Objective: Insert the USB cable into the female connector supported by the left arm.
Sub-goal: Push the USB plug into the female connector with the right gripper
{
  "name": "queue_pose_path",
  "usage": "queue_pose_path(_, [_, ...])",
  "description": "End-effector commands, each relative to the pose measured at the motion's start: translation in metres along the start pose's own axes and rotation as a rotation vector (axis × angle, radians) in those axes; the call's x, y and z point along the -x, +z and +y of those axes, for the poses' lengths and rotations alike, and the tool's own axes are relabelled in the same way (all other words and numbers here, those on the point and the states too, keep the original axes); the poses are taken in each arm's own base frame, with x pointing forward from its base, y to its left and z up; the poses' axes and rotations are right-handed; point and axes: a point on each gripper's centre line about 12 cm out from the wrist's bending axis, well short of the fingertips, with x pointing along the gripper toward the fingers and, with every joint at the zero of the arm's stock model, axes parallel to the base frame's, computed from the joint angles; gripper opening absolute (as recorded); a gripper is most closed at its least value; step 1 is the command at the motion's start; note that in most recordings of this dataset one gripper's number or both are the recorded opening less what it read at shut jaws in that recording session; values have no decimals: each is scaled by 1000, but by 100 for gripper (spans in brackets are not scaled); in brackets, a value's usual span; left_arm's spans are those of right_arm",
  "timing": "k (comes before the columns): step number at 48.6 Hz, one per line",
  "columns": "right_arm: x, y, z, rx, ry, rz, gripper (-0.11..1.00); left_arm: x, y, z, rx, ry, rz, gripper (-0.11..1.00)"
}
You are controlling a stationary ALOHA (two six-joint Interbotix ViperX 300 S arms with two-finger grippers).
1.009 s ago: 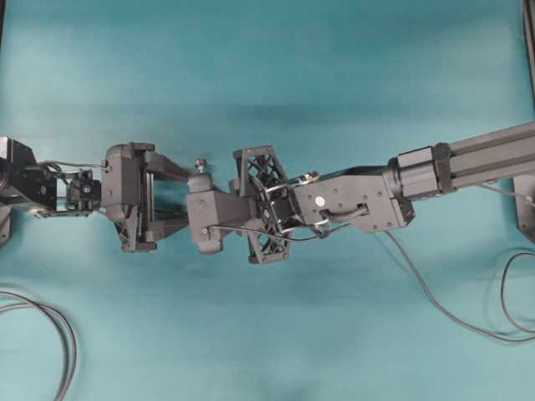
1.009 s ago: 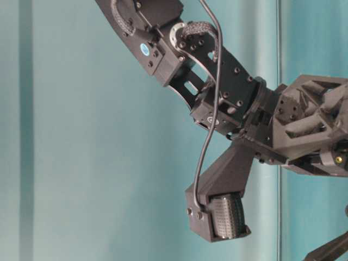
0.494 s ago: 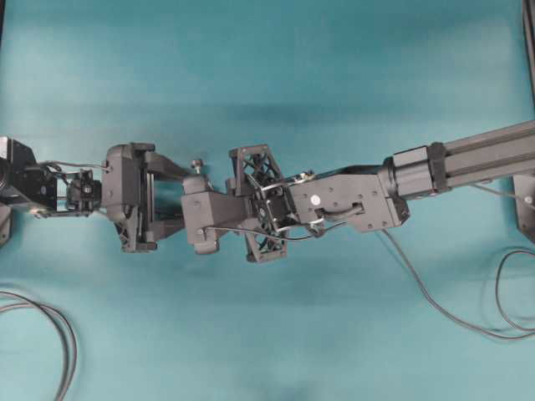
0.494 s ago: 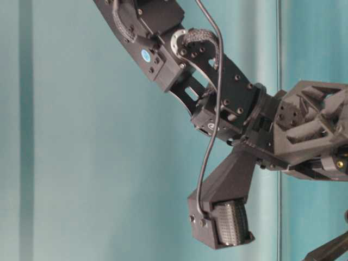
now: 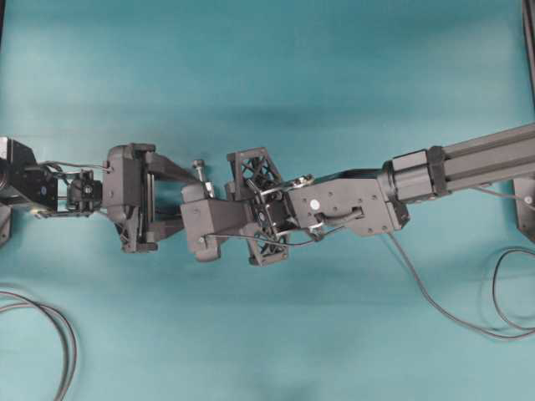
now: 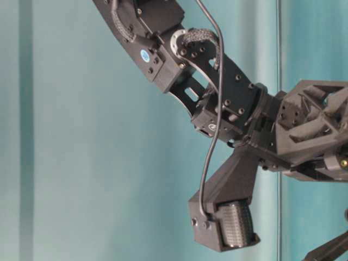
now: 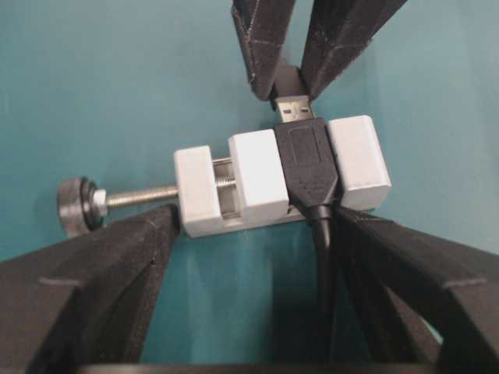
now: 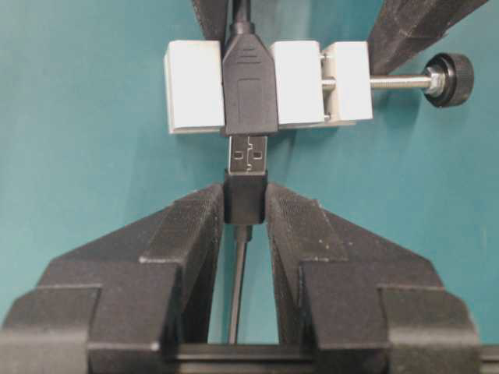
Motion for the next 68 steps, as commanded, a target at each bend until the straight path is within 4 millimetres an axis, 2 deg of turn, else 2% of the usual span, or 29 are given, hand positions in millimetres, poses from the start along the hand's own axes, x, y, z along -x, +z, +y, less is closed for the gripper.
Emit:
queue_pose_path(1, [15, 19, 2, 16, -6, -45, 21, -2, 8, -9, -17, -28, -15, 90])
queue_pose_path(16, [21, 24, -1, 34, -18, -36, 21, -2, 6, -10, -20, -31, -5, 90])
queue_pose_path(33, [23, 26, -17, 9, -45, 6, 21, -2, 5, -14, -27, -45, 8, 90])
queue_pose_path(68, [20, 30, -10, 14, -29, -42, 21, -1, 8, -14, -24, -45, -1, 90])
